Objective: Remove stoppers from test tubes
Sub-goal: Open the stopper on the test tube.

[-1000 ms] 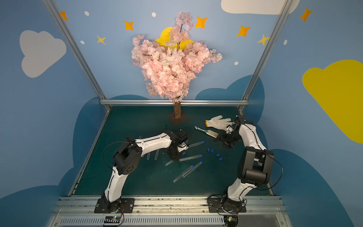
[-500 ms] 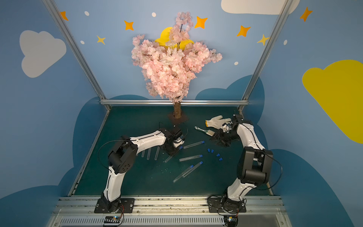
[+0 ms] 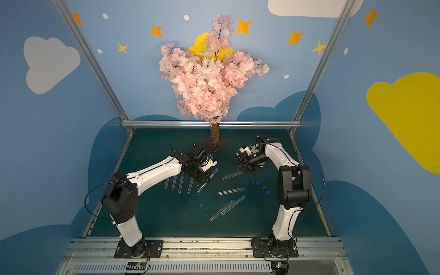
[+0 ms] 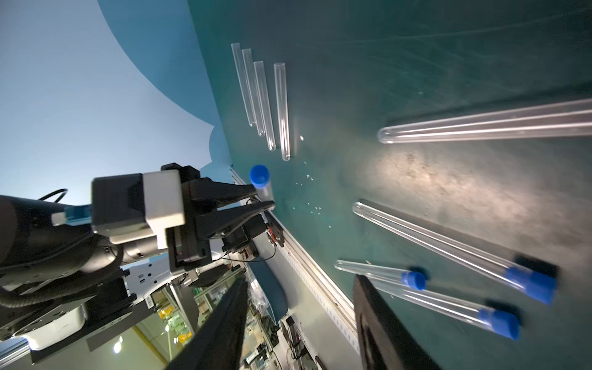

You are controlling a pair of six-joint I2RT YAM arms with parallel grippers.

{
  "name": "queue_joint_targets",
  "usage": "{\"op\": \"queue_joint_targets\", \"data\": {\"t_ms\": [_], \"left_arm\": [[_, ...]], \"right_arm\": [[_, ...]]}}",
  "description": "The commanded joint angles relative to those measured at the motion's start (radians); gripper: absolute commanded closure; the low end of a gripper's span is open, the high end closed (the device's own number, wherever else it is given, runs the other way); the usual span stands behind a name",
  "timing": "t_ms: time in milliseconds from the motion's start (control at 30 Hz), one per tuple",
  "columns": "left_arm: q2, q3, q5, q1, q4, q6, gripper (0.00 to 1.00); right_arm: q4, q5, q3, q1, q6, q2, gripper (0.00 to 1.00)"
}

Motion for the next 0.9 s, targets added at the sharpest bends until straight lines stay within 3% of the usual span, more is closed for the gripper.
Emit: {"op": "queue_joint_targets", "data": {"t_ms": [0,467,867], "left_arm": [[-0.018,-0.013,0.067,0.002,0.012,-0.015,0.87],[-0.041,-0.006,0.094,0.002,0.005,-0.004,0.87],[-0.067,-0.011,0.113,0.002,0.013,-0.005,0.87]], "right_arm": [[0.021,-0.074,0.035,0.026,0.014,0.03,0.47],[0.039,-0.102,0.103,0.135,0.045,0.124,0.49],[0.035,-0.097,0.124,0.164,0.051,0.155,0.55]]}}
